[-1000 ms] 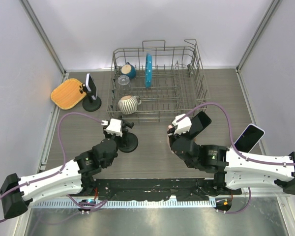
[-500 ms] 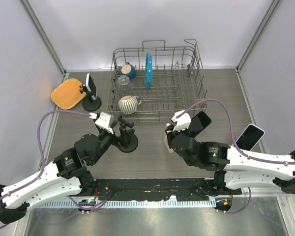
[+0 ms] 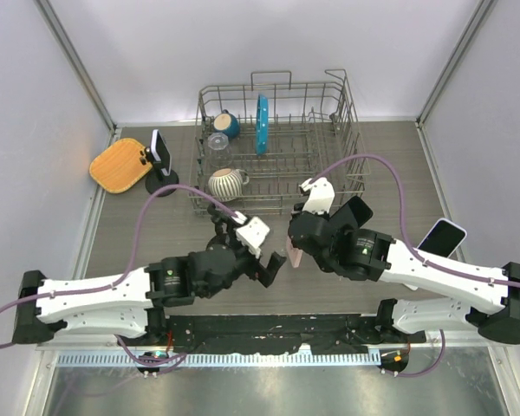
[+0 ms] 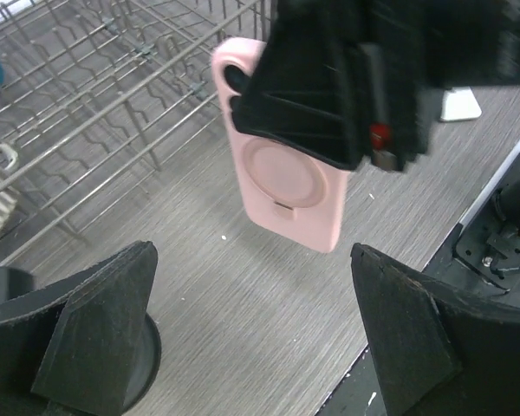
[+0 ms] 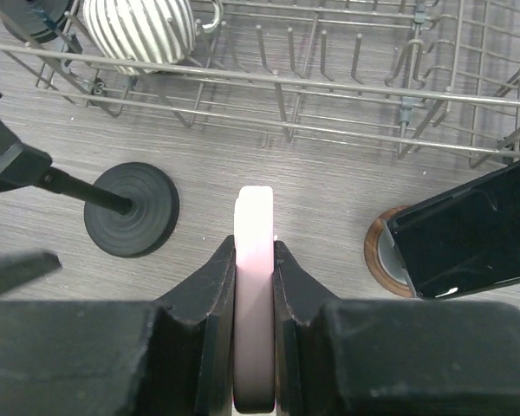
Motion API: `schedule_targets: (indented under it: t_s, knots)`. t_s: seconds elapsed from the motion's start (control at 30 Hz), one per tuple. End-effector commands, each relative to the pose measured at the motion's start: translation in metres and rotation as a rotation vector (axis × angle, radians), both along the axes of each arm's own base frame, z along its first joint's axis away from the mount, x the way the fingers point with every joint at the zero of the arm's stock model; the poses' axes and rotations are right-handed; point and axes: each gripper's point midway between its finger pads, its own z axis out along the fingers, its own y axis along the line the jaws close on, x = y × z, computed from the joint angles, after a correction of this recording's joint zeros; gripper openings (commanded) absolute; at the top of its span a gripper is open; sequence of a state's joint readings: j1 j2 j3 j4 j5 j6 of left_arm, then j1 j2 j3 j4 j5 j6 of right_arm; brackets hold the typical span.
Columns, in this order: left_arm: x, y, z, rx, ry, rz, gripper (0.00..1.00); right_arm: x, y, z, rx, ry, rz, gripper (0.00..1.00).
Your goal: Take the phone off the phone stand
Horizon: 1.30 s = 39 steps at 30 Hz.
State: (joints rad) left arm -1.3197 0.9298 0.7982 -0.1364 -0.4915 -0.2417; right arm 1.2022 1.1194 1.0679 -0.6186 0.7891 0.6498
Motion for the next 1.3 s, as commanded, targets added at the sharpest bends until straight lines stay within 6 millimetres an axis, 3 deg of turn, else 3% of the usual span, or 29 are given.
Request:
schedule_targets:
  t_s: [0.0, 0.43, 0.87, 1.07, 1.27]
  knots:
    - [0.004, -0.013, 0.031, -0.062, -0.149, 0.067, 1.00, 0.006, 0.008, 0.029, 0.168, 0.022, -0.031, 0.01]
    - [0.009, -0.045, 0.004, -0.137, -0.197, 0.220, 1.00, 0.007, 0.006, 0.027, 0.287, 0.060, -0.099, 0.01]
    - [0.014, -0.066, -0.024, -0.083, -0.226, 0.310, 0.89, 0.003, -0.006, 0.022, 0.364, 0.059, -0.139, 0.01]
    - [0.015, -0.072, -0.033, -0.040, -0.234, 0.335, 0.81, 0.002, -0.009, 0.014, 0.397, 0.066, -0.161, 0.01]
    - [0.013, -0.076, -0.035, -0.029, -0.233, 0.332, 0.50, 0.002, -0.011, 0.008, 0.418, 0.071, -0.186, 0.01]
